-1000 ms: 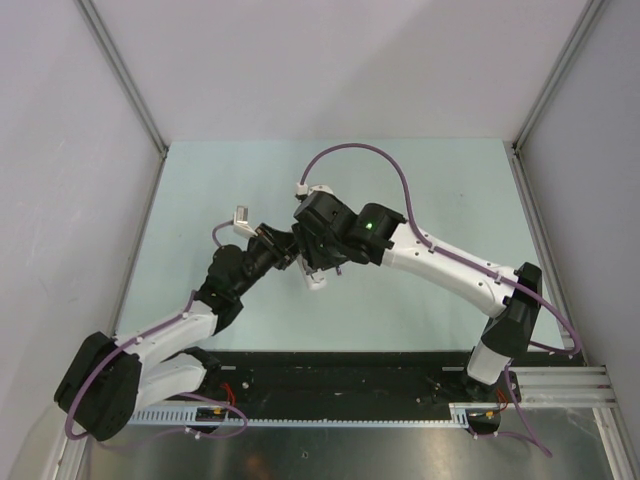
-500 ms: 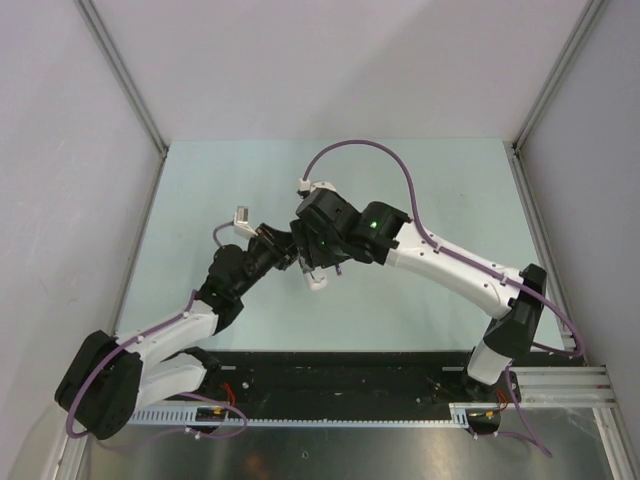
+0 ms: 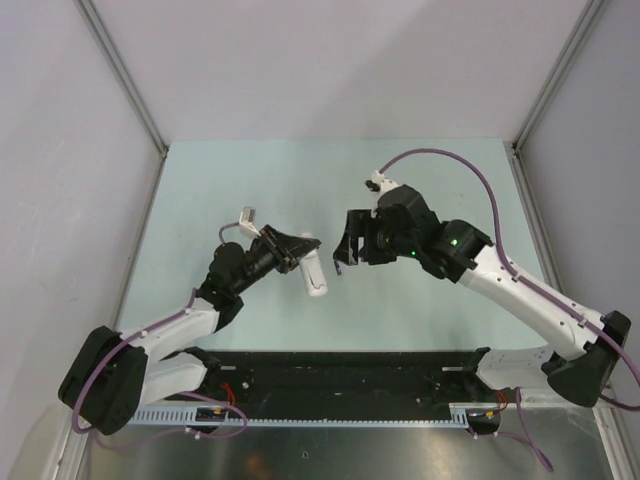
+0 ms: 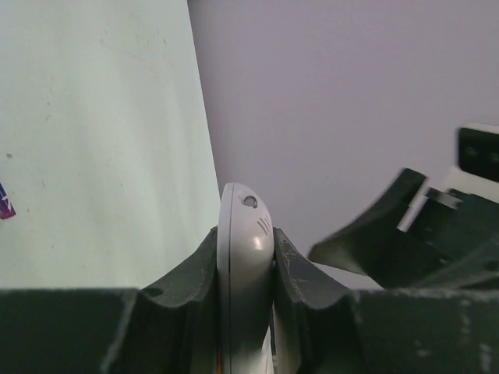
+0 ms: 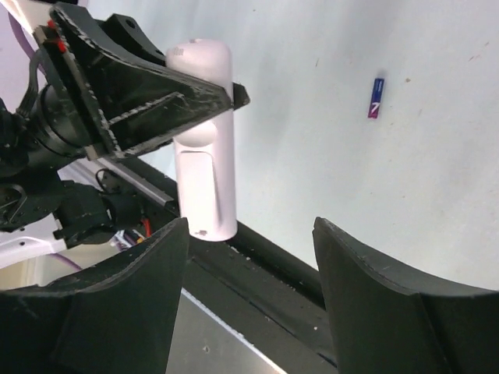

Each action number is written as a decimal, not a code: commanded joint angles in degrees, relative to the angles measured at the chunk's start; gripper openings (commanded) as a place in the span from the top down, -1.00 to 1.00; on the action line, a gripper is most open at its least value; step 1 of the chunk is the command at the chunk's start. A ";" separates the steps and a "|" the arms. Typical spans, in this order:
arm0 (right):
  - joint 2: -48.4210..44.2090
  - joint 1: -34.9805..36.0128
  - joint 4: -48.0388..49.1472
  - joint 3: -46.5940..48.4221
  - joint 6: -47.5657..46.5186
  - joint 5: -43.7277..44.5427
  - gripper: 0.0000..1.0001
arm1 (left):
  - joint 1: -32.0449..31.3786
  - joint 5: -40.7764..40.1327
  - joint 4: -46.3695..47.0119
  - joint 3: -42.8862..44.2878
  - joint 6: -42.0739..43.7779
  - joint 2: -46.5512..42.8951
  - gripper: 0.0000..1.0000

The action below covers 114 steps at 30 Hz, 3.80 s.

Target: Load the batteries into the remote control

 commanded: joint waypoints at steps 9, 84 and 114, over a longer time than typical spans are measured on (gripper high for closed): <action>-5.57 -6.84 33.47 -18.41 10.43 -28.42 -0.58 | 1.89 12.00 4.02 3.77 -7.44 0.96 1.00; 6.29 -3.41 70.84 -31.08 30.03 -38.37 0.24 | -0.13 11.04 4.99 6.94 -9.64 -2.38 1.00; 5.06 -4.03 66.01 -31.08 27.40 -38.46 0.26 | -0.57 9.19 5.08 6.41 -8.58 -2.38 1.00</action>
